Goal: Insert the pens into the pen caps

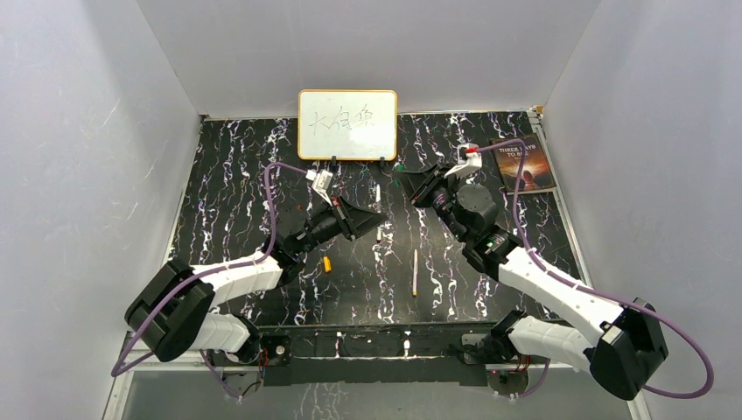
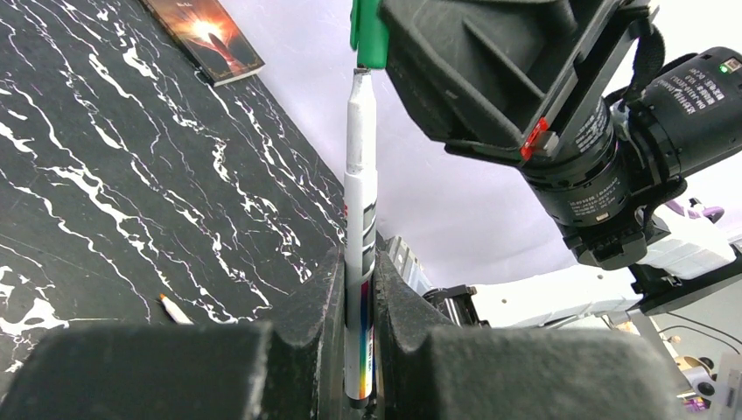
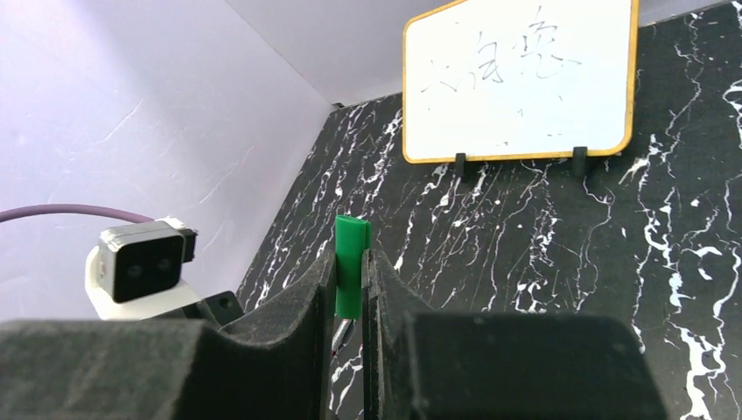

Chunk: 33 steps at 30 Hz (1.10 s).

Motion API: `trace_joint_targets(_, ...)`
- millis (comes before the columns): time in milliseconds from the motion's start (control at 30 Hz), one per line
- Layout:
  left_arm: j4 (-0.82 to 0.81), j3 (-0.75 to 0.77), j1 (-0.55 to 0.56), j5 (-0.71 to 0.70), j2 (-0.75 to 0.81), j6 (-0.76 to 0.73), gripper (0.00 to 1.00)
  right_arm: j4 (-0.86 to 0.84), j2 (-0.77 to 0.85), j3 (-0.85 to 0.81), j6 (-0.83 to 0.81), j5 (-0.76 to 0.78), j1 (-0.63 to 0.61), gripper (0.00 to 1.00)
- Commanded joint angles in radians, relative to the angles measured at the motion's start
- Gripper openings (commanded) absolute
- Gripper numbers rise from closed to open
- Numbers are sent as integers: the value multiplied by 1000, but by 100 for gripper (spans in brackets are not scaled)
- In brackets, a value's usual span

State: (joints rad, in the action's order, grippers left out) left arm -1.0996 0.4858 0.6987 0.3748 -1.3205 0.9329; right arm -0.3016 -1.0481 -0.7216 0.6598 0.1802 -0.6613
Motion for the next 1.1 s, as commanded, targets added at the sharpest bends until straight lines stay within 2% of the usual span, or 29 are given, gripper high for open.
trace_joint_targets(0,-41,42,15,-3,-5,0,0,-110,-5,-36,-27,-54,6,0)
trace_joint_targets(367,-2,69,16,12,-22,-25,0,-129,-83,-102,-91,-155,8,0)
trace_joint_targets(1067,21,81,16,21,-18,-42,0,-139,-103,-114,-105,-185,10,0)
